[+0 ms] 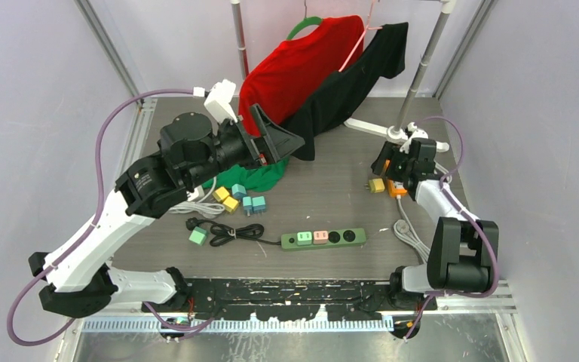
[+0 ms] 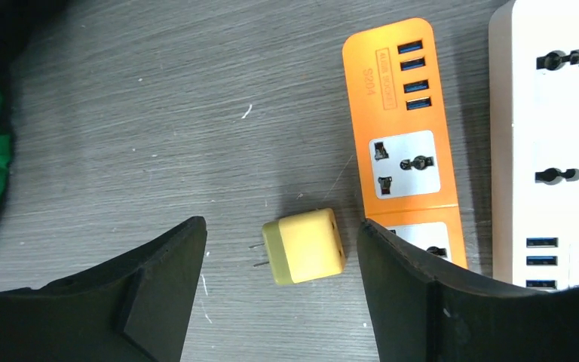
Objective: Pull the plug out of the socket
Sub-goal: Place the plug at the center of the board.
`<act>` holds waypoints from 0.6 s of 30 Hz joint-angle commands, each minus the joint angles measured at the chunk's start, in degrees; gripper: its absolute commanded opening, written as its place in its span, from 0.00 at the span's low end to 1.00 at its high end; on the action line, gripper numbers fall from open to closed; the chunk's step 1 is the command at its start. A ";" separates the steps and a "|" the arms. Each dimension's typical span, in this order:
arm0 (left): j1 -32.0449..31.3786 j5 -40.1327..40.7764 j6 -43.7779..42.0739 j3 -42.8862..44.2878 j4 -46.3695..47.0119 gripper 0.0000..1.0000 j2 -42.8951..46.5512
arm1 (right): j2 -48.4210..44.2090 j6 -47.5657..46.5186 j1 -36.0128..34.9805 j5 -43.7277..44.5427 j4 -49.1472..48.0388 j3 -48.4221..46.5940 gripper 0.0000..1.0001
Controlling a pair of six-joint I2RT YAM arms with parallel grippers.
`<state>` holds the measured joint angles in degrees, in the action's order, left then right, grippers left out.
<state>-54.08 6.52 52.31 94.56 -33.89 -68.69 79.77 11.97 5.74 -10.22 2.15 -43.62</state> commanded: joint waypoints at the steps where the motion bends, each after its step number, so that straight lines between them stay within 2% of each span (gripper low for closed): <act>1: -0.14 2.45 0.72 4.09 -1.70 0.96 -0.25 | -3.67 -2.57 1.48 -9.67 1.61 -2.92 0.78; 7: -0.11 -0.23 1.84 8.35 -2.53 0.96 -3.24 | -6.81 -16.28 2.09 -32.74 11.77 -5.18 0.77; 15: -5.89 0.52 0.95 14.45 -3.36 0.95 -9.05 | -12.16 -31.26 2.08 -49.29 23.70 -7.23 0.76; 18: -6.12 1.74 -0.17 10.38 -2.38 0.96 -8.50 | -13.98 -36.92 2.04 -54.62 28.14 -7.03 0.76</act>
<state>-59.33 6.94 53.76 106.80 -37.12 -77.73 69.04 -14.37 7.73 -52.82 23.03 -48.38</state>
